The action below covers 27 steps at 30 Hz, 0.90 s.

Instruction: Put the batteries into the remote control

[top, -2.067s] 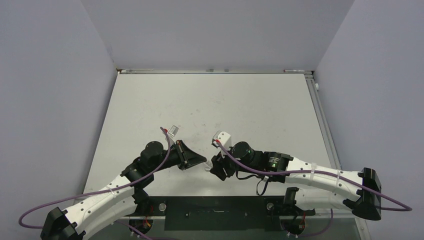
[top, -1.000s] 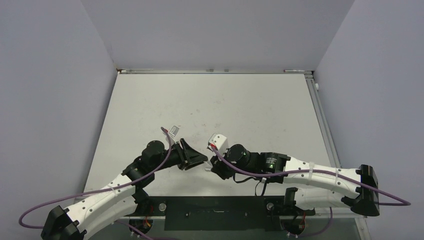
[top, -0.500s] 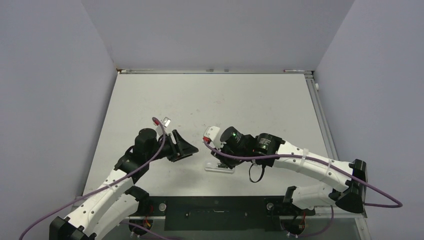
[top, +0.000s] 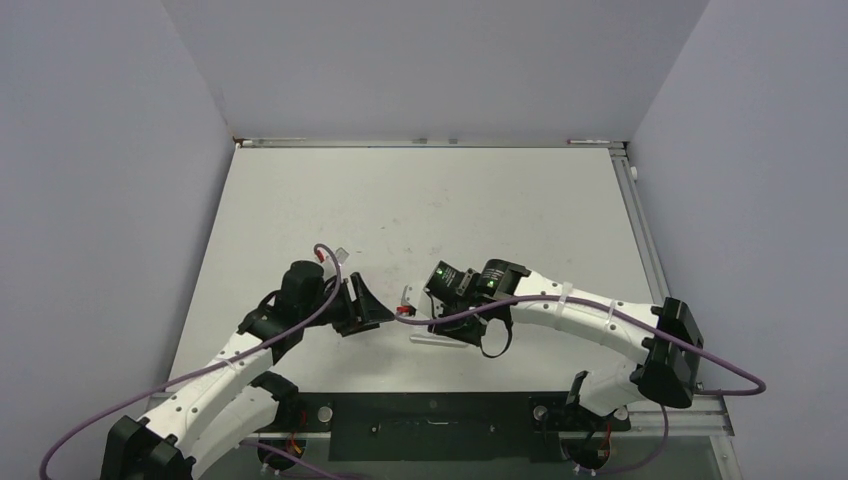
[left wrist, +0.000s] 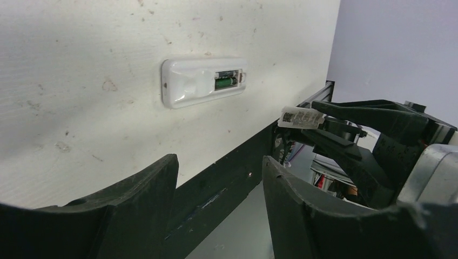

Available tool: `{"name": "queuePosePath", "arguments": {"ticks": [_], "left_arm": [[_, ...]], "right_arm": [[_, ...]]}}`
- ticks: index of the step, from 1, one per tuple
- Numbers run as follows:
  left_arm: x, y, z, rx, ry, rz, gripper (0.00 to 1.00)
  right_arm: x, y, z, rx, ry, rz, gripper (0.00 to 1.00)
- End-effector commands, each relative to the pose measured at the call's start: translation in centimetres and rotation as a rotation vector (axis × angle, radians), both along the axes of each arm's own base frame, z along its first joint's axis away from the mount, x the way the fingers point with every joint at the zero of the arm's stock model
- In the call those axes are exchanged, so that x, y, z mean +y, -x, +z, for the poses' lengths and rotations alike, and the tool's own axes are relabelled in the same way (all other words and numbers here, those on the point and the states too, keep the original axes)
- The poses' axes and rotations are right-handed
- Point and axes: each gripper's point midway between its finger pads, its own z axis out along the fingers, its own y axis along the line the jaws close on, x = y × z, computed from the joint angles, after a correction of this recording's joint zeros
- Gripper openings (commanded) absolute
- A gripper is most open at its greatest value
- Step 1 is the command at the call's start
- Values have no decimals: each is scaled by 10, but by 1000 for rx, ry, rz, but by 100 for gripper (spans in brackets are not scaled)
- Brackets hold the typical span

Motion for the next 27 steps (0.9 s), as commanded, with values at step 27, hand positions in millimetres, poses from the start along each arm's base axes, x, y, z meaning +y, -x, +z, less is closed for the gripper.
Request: {"name": "queuePosePath", "arguments": {"ticks": [27], "left_arm": [[9,-1,-55,57,-132,-34,58]], "right_arm": [[24,-46,-46,-12,164,133,8]]}}
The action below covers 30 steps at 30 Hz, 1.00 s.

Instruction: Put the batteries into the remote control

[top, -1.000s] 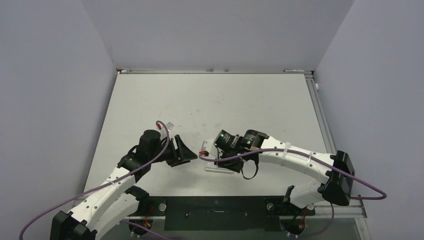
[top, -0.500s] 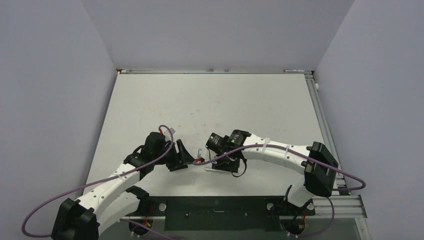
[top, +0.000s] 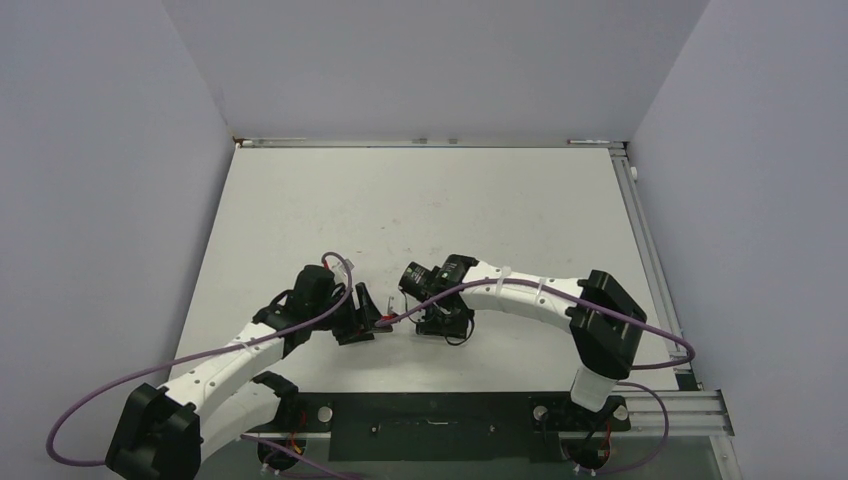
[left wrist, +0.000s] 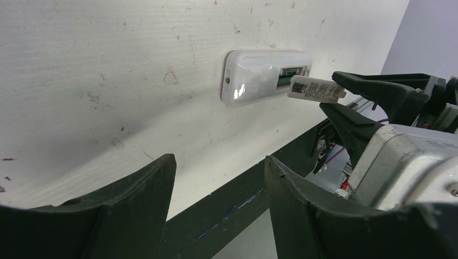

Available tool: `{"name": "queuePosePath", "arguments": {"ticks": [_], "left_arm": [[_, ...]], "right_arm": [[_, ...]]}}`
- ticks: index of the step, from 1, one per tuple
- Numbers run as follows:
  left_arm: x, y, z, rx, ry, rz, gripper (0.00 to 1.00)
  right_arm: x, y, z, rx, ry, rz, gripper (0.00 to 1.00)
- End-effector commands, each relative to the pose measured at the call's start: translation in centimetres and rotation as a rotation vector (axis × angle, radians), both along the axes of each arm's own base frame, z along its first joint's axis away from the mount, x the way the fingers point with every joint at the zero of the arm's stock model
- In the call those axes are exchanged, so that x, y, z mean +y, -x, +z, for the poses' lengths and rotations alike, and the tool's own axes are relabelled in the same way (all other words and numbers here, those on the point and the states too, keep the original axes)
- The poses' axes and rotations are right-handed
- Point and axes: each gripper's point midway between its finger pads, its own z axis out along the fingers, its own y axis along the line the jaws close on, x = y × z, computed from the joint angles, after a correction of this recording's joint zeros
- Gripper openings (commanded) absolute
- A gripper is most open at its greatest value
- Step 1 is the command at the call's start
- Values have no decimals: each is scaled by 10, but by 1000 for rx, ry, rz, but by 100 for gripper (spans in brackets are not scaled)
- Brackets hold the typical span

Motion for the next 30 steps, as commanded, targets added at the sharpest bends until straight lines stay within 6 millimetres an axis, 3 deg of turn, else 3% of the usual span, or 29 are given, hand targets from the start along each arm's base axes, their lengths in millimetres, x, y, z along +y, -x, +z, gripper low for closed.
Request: {"name": "queuePosePath", "arguments": {"ticks": [1,30], "left_arm": [[-3,-6,4,-46,16,-25,58],[3,-4,-9,0,-29,1,58]], "right_arm": [[12,-18,12,-57,-42,3,8],[19,-15,-1,-10,-50,-11,8]]}}
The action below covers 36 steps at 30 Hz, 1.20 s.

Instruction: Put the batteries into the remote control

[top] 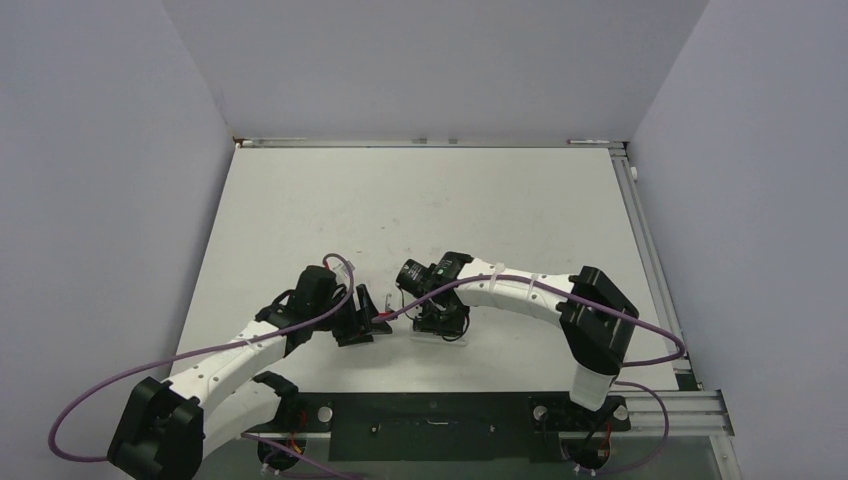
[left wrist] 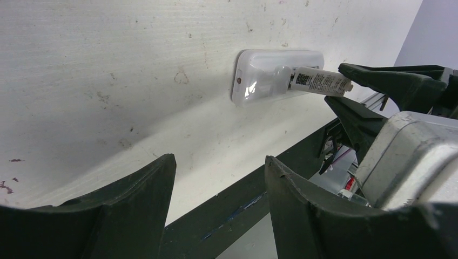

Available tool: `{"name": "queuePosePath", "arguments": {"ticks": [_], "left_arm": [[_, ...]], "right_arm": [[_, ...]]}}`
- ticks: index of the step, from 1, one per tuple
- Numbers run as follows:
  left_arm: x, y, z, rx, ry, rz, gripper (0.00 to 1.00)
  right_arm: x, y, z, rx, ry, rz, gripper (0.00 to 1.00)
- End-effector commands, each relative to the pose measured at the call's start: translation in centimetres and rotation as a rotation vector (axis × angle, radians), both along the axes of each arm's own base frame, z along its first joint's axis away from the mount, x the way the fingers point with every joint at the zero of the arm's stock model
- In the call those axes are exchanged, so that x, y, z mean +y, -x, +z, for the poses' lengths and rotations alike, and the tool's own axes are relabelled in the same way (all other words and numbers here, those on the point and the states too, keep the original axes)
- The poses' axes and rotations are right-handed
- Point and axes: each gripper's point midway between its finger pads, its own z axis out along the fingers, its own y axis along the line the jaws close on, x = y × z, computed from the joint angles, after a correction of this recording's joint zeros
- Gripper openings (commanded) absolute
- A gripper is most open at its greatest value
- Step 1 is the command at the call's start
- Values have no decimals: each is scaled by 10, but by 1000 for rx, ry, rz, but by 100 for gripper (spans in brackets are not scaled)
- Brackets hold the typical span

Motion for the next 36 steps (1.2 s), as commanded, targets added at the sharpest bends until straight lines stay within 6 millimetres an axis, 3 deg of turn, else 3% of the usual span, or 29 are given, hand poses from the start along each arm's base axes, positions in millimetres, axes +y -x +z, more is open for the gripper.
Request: {"name": "queuePosePath", "arguments": {"ticks": [1,36], "left_arm": [[1,-6,1,-24,-8,10,58],[3,-6,-1,-11,-22,15,58]], "right_arm": [[12,-6,6,-10,-51,-7,8],[13,-3,-4,16,-42,-17,9]]}}
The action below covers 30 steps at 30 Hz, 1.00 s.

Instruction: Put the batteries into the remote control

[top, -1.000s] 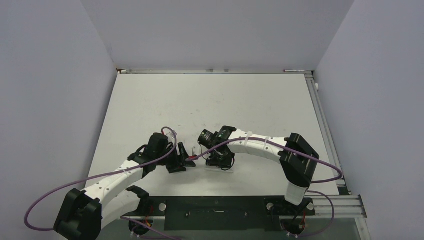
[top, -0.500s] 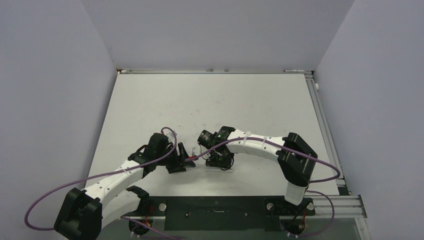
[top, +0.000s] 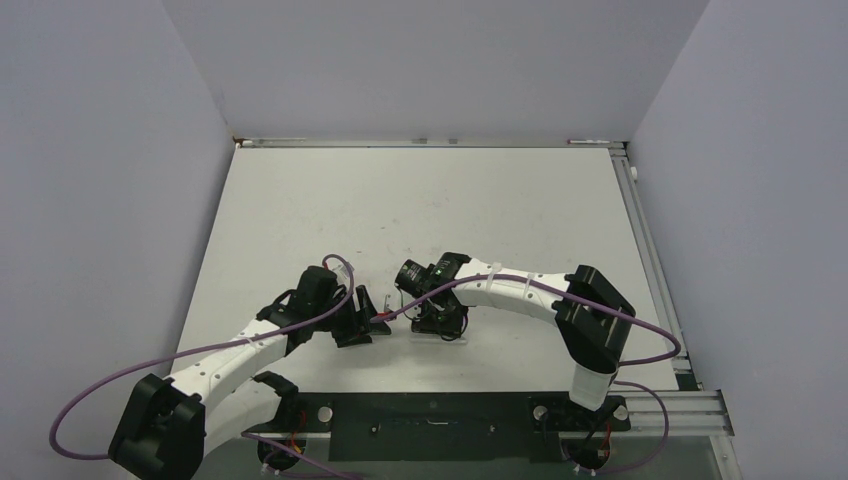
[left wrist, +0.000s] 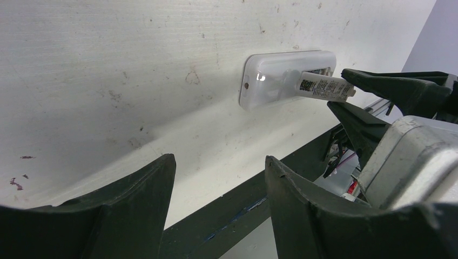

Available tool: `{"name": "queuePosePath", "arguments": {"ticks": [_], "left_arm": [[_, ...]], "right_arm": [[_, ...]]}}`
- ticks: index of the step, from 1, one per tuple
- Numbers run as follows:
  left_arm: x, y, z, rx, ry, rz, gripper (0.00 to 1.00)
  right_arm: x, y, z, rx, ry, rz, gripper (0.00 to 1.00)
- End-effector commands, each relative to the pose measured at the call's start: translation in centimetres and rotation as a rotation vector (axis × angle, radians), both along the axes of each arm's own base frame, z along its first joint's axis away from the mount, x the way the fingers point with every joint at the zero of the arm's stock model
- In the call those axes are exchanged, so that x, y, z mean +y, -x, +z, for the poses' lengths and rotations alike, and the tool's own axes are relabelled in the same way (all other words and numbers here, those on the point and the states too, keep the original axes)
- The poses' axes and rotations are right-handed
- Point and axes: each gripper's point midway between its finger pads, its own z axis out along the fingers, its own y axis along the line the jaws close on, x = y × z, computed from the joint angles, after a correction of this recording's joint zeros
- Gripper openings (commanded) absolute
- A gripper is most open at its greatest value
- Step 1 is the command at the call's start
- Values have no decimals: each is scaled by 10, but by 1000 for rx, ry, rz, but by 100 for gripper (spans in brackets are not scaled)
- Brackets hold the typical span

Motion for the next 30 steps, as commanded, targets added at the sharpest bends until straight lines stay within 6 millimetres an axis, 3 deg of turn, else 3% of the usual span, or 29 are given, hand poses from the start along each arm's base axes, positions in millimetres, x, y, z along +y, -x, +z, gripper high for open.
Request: {"name": "queuePosePath", "arguments": {"ticks": [1,30], "left_arm": [[0,-6,5,-29,4,3,58],[-3,-5,3,-17,12,-8,58]], "right_arm": [[9,-6,1,-10,-32,-13,9],[10,-6,-13,8,-28,-28,13]]}}
